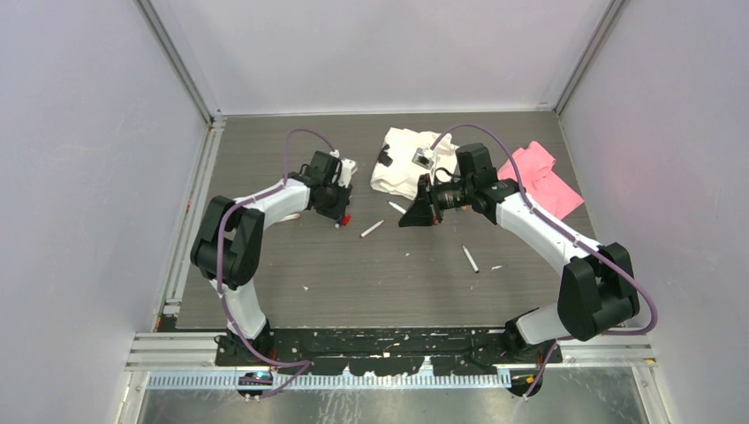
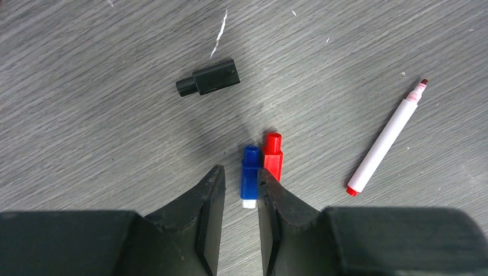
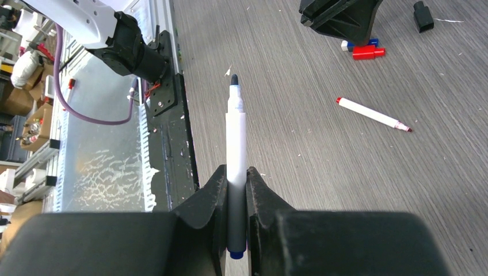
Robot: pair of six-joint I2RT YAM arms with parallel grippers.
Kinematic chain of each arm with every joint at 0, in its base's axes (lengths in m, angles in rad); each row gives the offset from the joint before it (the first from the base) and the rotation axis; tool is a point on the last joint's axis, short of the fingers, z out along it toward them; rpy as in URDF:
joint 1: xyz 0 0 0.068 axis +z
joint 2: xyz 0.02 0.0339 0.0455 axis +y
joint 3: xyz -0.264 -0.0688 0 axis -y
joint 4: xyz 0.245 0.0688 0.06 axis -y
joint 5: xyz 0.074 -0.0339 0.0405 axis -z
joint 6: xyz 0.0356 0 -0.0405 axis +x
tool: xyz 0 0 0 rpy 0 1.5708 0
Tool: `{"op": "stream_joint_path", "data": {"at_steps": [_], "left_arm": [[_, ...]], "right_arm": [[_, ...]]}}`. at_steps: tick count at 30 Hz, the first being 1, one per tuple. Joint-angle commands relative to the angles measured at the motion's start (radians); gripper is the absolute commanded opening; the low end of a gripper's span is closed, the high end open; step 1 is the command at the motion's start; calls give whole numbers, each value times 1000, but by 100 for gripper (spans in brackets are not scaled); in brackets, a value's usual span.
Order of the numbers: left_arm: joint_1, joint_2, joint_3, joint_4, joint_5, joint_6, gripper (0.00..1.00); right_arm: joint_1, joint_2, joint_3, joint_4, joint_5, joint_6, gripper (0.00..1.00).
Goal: Insert the pens into the pen caps
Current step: Insert the pen cap onto the pen.
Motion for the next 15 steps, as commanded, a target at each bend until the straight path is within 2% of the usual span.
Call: {"op": "stream_joint_path", "data": {"at_steps": [1, 15], "left_arm": [[5, 20, 34, -39, 19, 14, 28], [5, 47, 59, -118, 22, 31, 23]], "right_arm": [[-2, -3, 46, 10, -22, -3, 1], [-3, -8, 45, 15, -27, 6, 1]]}}
